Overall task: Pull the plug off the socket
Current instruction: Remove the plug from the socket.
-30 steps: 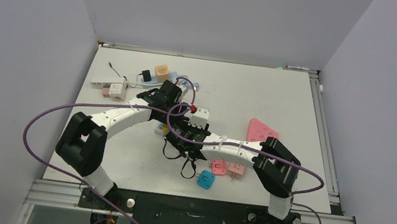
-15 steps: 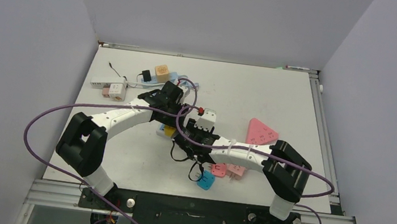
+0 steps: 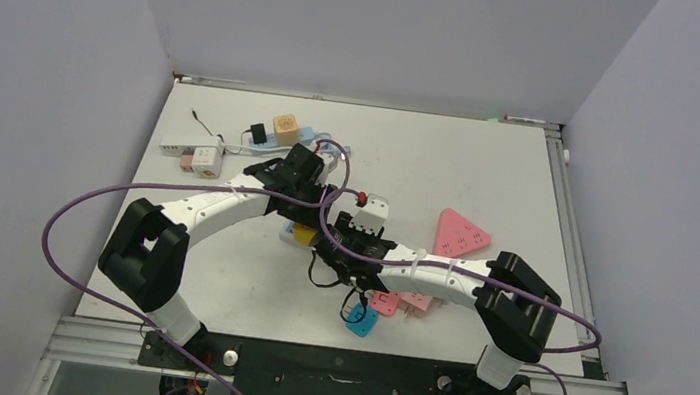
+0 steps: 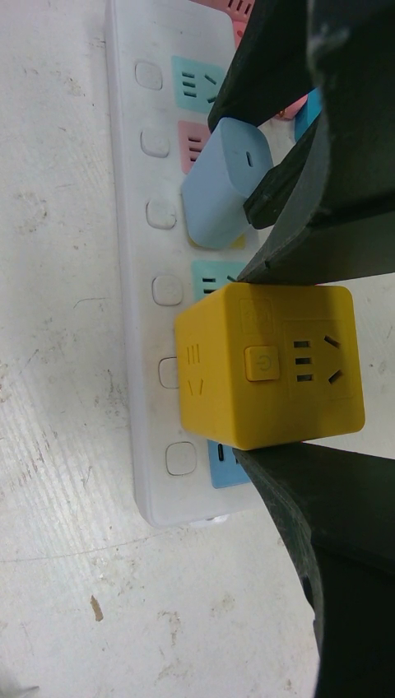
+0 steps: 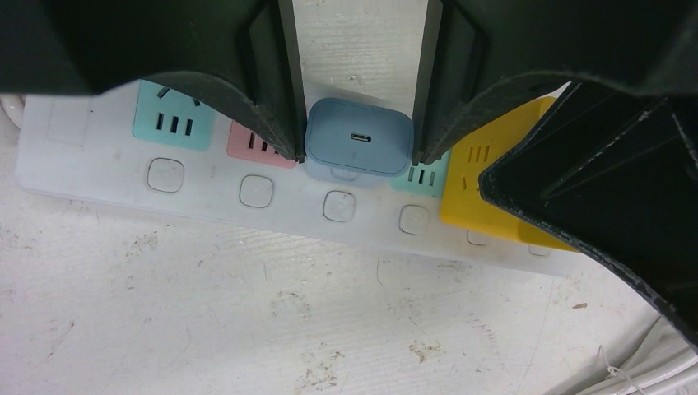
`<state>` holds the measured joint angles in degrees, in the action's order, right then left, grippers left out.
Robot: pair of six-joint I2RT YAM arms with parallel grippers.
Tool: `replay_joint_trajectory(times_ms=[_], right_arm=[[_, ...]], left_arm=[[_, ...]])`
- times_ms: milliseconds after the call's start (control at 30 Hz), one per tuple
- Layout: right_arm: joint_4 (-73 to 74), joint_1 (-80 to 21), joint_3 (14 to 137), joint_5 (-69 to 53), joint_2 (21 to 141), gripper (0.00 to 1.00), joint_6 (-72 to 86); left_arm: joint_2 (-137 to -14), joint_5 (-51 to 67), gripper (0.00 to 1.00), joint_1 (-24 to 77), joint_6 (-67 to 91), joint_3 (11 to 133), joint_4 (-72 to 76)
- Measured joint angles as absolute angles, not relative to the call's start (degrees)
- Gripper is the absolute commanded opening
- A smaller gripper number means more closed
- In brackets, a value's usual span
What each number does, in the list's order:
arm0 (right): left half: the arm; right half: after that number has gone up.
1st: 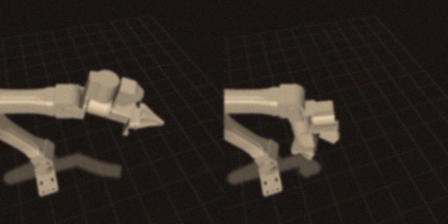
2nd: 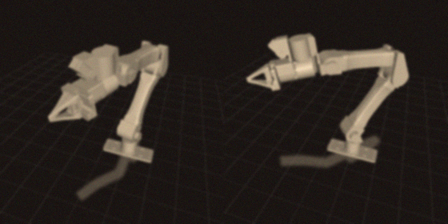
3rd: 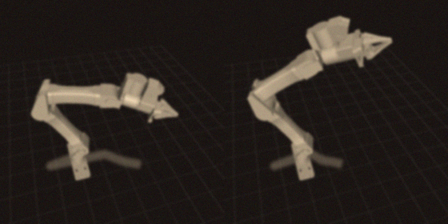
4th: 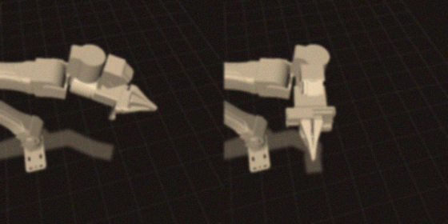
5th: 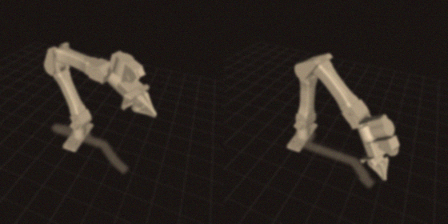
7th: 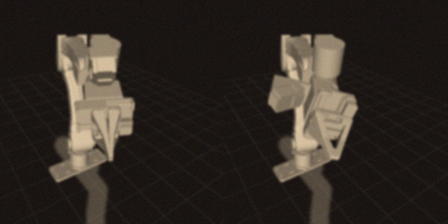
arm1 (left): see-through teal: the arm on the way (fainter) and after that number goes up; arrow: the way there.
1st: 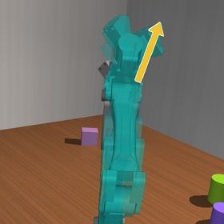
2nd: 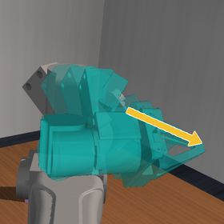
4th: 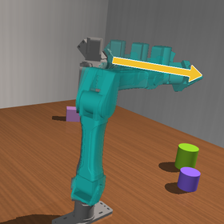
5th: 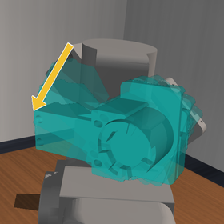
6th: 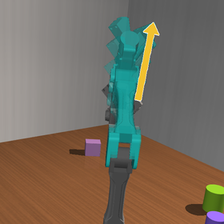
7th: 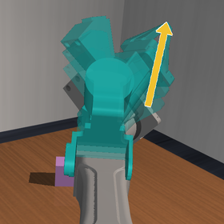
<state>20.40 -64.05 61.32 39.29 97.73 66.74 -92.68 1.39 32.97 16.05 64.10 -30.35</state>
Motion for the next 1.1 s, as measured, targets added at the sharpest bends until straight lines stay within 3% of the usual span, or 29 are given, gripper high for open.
replay_joint_trajectory(times_ms=[533, 1100], right_arm=[[22.9, -64.1, 62.1, 39.1, 97.4, 0.05, 66.6], [30.5, -67.3, 72.7, 44.2, 100.1, 0.05, 65.3]], left_arm=[[-92.5, 2.0, 0.0, 33.2, 16.3, 64.1, -30.4], [-92.5, 0.8, 0.0, 33.3, 16.2, 64.0, -30.6]])
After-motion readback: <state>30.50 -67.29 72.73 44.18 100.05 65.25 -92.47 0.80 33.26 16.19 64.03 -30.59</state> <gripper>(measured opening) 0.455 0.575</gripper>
